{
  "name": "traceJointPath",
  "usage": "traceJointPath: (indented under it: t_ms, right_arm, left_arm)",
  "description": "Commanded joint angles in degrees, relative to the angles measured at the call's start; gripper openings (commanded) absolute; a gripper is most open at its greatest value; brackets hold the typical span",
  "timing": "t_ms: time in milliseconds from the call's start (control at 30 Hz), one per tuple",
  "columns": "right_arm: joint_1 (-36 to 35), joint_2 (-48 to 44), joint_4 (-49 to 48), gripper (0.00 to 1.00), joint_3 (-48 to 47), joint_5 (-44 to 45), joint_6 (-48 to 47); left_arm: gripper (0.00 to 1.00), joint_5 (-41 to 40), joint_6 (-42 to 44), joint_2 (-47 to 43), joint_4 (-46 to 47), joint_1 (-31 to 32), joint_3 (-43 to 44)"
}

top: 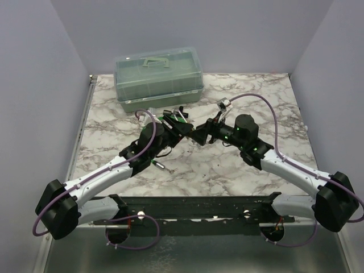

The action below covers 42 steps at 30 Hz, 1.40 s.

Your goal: Unlock with the key

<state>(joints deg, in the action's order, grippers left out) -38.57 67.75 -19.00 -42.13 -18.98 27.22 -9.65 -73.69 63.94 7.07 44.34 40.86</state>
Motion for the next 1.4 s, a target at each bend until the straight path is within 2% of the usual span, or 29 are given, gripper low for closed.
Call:
traceJointPath:
  t_ms: [0,333,500,533,567,633,700,867,1100,1233,1367]
  right_arm:
    - [-1.41,3.37,-6.82,0.69,0.01,4.67,2.4]
    - [-4.14,8.03,-9.09,0.42,-1.36,10.45,1.91]
    - [-4.15,8.24,-8.28,0.19,-1.71,12.28,1.65]
    - [-4.08,8.25,-7.93,0.13,-1.87,12.3,1.56]
    - [-4.12,8.23,-7.52,0.09,-2.08,12.24,1.48]
    - [-4.07,7.8,-6.41,0.01,-2.35,12.09,1.35]
    - [-4.15,6.68,-5.53,0.0,-2.33,12.25,1.47]
    - [-4.15,3.24,-2.64,0.0,-2.06,12.2,2.09]
    - [-4.08,-1.64,-0.33,0.0,-1.97,5.19,3.89]
    - [-4.02,-4.25,-1.25,0.0,-2.01,2.11,4.64]
    - [-4.01,-5.05,-1.98,0.0,-3.12,-3.85,5.35]
  left_arm:
    - [0.0,-1.42,-4.12,-0.1,3.52,0.14,3.08]
    - [0.0,-1.93,-6.58,-1.18,4.27,0.18,1.94]
    - [0.0,-1.54,-6.83,-1.86,4.73,0.14,0.73]
    - [0.04,-1.45,-6.7,-2.07,4.83,0.18,0.46]
    - [0.15,-1.31,-6.21,-2.38,5.07,0.14,0.27]
    - [0.45,-0.22,-4.09,-2.93,6.89,0.15,-0.49]
    - [0.68,0.67,-1.55,-3.79,8.54,0.14,-1.22]
    - [0.97,1.07,8.55,-8.18,8.32,0.07,-2.1]
    - [0.99,2.62,19.43,-16.27,7.96,-0.42,-4.96]
    - [0.96,0.96,20.82,-19.12,6.04,-0.99,-6.0]
    - [0.95,2.82,20.92,-20.32,6.29,-1.33,-7.12]
